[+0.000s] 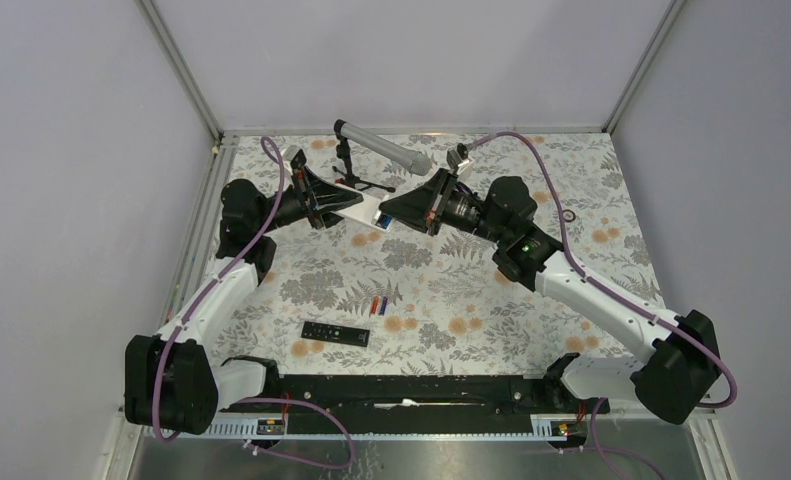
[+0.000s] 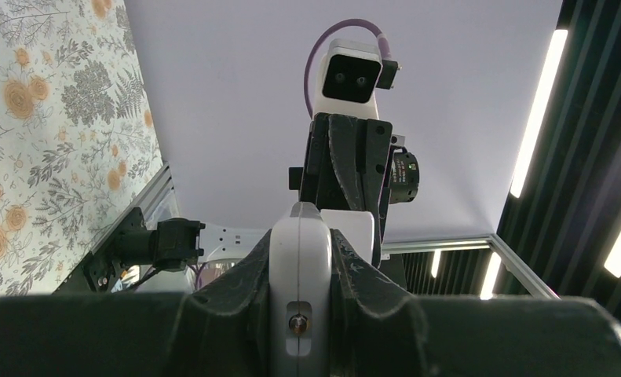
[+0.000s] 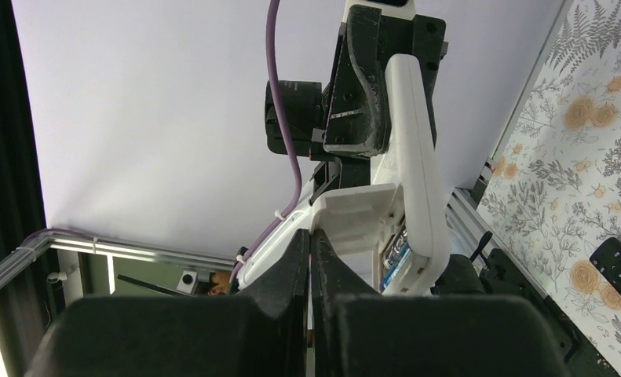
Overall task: Load the batteries into the remote control
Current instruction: Load the battery cover into the remote control.
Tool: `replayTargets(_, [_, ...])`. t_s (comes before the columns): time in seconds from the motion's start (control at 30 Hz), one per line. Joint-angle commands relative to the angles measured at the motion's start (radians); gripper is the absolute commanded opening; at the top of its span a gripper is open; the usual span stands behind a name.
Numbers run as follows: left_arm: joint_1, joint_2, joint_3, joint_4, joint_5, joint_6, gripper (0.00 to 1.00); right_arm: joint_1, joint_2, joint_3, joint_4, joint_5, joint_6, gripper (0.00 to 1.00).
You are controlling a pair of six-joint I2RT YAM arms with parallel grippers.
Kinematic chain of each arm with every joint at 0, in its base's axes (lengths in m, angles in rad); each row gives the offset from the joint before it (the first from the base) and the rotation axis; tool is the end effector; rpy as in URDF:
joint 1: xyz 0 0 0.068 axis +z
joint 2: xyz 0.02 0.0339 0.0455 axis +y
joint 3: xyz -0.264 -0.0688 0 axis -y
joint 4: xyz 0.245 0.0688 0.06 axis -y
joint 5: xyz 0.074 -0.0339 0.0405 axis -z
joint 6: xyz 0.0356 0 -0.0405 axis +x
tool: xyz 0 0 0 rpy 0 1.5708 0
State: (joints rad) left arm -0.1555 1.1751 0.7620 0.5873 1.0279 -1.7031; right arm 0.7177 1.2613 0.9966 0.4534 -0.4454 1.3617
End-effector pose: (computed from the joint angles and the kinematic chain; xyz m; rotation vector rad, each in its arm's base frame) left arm 0.2499 -0.0700 0.3297 -0.3511 1.9109 -2.0835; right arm 0.2129 0.2062 0.3787 0.0956 1.7438 1.9492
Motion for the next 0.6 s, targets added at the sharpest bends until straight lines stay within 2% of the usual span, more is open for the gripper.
replayTargets(0.0, [-0.001,-0.019,0.025,0.143,0.003,-0.072,0.0,-0.019,-0.016,-0.038,-0.105,0.007,-0.019,0.02])
replayTargets(0.27, [-0.001,-0.02,0.023,0.148,0.003,-0.074,0.0,-0.029,-0.026,-0.031,-0.167,0.012,-0.016,0.1])
replayTargets(0.57, [0.001,-0.019,0.011,0.15,-0.002,-0.072,0.0,-0.041,-0.047,-0.033,-0.213,0.031,-0.013,0.14])
